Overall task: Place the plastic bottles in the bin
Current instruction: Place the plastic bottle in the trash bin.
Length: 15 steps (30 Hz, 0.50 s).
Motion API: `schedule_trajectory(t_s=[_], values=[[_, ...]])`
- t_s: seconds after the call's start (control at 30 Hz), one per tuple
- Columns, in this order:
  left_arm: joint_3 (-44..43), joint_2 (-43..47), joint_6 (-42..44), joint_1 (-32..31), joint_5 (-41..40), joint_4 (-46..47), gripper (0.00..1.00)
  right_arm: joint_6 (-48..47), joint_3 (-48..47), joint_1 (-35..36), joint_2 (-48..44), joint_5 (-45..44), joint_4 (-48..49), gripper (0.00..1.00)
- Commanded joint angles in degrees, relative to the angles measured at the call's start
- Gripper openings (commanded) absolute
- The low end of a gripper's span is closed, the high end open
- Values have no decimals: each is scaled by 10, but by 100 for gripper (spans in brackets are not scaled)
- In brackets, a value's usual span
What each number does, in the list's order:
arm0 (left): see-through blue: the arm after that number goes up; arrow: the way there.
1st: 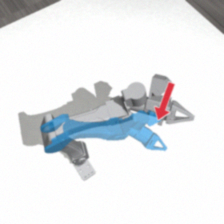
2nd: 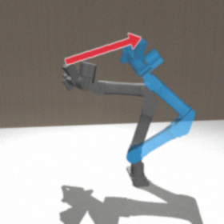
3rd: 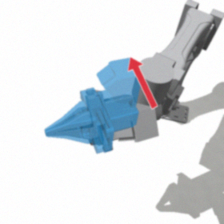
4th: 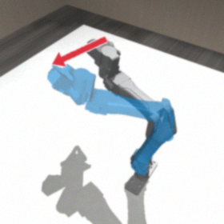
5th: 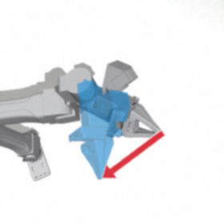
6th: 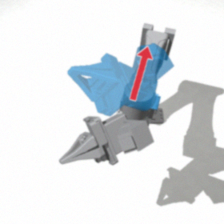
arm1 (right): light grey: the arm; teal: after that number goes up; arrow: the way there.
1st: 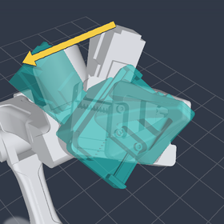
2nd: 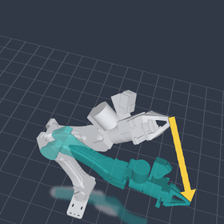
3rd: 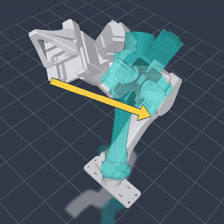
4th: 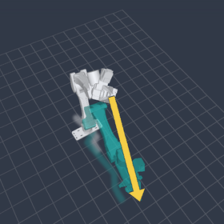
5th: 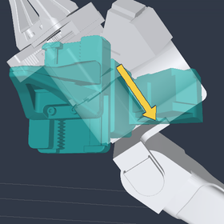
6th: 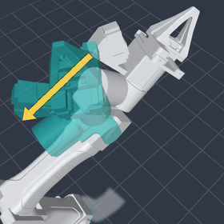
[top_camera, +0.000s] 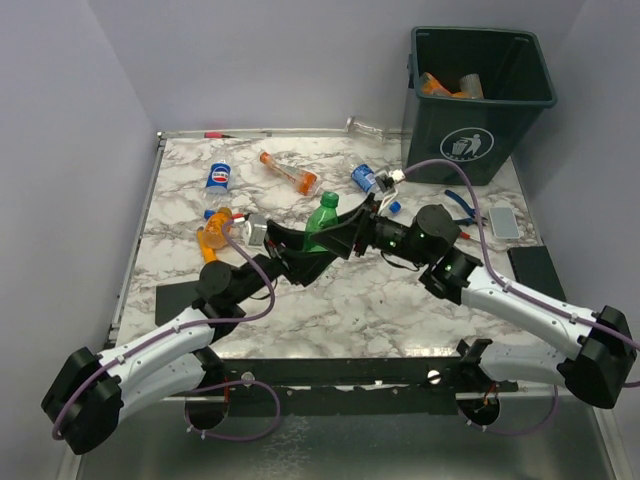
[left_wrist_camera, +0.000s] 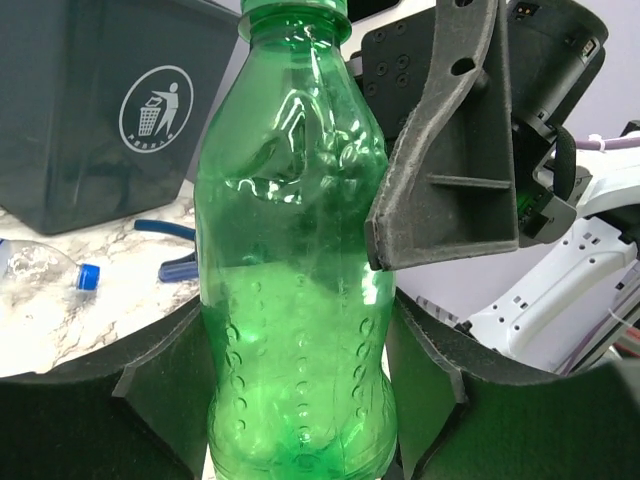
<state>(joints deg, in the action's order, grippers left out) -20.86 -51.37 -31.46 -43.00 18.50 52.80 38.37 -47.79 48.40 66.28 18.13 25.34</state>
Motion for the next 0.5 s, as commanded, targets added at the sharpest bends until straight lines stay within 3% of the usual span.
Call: schedule_trajectory(t_s=[0.0,0.07,0.13,0.2,0.33,0.47], values=[[-1,7,8,-3,30,28,18,-40,-32,6,1,0,-62,47],[0,8,10,-3,31,23,40,-72,-45,6,-14,-3,-97,41],[-8,7,10,-3,42,10,68,-109,-68,6,-23,2,-143,37],[-16,-1,6,-4,64,1,81,-149,-102,6,-23,15,-207,35],[-32,-23,-2,-5,111,-8,86,-210,-160,6,-19,22,-321,33],[-35,-29,-2,-7,119,-10,74,-238,-192,6,-15,16,-379,33]])
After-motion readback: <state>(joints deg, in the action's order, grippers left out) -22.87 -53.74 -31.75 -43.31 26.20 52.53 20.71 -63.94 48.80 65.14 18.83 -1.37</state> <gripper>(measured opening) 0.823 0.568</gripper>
